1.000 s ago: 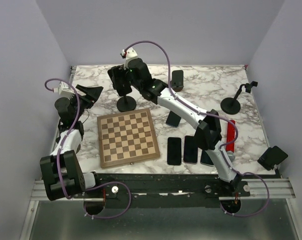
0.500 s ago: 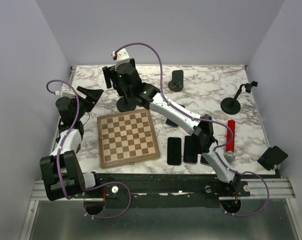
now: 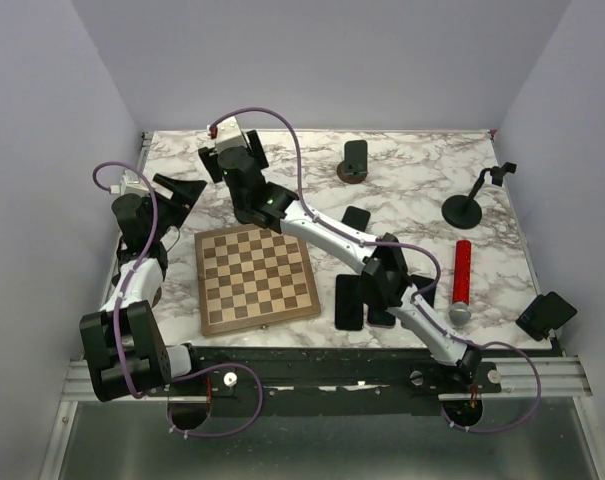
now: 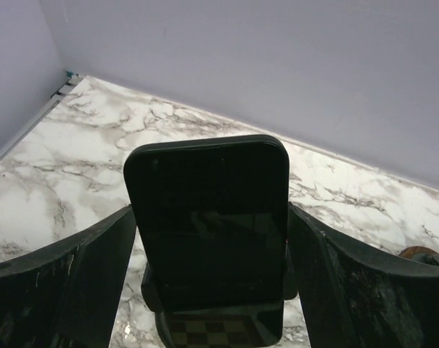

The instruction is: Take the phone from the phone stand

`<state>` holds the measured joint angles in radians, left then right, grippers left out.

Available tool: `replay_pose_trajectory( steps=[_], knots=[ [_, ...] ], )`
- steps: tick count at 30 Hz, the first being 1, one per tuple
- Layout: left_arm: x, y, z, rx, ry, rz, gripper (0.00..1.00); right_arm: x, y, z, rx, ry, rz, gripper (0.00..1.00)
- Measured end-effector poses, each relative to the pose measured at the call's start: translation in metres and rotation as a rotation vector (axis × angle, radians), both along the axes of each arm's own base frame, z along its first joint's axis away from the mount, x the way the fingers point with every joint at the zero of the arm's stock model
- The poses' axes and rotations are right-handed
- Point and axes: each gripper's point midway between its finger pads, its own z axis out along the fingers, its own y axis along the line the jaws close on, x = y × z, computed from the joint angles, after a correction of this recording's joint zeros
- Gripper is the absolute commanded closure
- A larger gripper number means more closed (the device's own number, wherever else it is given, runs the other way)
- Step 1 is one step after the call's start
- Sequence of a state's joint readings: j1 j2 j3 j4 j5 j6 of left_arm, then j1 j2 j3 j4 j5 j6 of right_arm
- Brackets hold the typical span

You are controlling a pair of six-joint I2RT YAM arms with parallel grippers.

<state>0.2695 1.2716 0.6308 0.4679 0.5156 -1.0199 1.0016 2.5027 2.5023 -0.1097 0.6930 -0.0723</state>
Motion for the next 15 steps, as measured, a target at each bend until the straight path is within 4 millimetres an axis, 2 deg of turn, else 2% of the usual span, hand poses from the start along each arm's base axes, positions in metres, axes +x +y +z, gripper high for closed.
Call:
replay_pose_trajectory(
  steps=[9,15],
  knots=[
    [0.0001,0.0012,0.0002,-0.007,0.002,0.004,0.10,0.0049,0.0051,0.0012,-0.029,-0.077,-0.033,0.21],
    [0.0007,0.0010,0.0001,-0.018,0.004,0.005,0.10,0.0056,0.0041,0.0018,-0.051,-0.099,-0.049,0.48]
  ],
)
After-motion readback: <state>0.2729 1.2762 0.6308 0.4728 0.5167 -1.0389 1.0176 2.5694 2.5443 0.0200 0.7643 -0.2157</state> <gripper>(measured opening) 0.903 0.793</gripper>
